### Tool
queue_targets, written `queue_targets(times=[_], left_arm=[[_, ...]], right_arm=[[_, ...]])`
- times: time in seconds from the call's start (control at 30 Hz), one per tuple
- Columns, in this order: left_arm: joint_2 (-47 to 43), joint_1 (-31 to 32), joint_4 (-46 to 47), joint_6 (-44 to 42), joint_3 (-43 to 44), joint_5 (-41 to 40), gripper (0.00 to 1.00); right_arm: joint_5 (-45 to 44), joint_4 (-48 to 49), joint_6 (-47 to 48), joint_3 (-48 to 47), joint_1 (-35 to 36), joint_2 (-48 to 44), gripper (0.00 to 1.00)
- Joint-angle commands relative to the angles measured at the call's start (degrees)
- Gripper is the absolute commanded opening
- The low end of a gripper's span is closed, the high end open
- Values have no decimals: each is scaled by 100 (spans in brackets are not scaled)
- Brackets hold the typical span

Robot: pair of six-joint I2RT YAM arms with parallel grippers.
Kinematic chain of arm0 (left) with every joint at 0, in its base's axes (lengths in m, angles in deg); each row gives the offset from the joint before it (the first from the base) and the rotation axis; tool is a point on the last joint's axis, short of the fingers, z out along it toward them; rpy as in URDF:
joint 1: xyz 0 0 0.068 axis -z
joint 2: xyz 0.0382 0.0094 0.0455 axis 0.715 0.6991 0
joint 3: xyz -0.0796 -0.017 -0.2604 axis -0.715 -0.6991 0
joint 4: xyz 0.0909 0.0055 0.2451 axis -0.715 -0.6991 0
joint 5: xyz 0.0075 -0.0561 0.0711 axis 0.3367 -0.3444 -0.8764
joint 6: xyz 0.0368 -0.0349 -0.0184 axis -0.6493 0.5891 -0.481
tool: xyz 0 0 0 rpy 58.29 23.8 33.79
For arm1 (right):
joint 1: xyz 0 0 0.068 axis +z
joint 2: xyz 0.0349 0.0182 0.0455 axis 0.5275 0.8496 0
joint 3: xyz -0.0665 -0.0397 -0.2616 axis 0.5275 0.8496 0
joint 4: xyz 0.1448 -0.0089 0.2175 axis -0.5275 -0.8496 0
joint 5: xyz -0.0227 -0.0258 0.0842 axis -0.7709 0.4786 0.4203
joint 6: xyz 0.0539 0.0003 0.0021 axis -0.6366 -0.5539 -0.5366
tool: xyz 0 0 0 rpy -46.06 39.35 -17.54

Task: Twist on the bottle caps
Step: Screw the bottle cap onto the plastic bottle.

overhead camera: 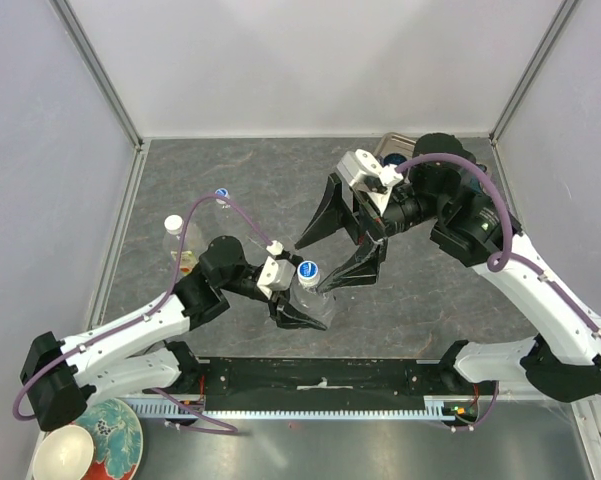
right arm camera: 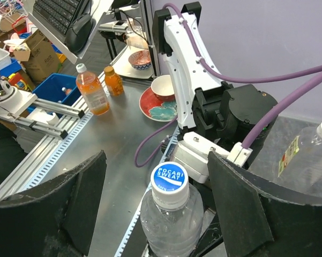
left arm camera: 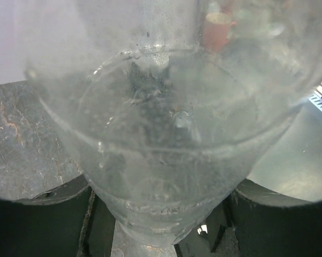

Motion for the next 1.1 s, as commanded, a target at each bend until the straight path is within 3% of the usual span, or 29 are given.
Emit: queue_targets(times=[0.0,0.3,0.47,0.6,0.93,1.07], left_arm=[[131,33,46,-261,252,20,2],[210,59,125,-226,322,-15,2],[254,85,107,-217,393,-41,2],[228,85,116,-200,358,-77,2],[175,94,142,-147,261,-261,2],[140,94,160,-129,252,-323,2]], right_arm=[[278,348,37,95,-1,2,82],[348,400,107,455,-18,-86,74],[454,584,46,649,-18,-112,59],[445,760,-77,763,-27,-209,57],[419,910,-183,1053,-27,-288,36],[348,884,-296,1193,-62,-297,32]])
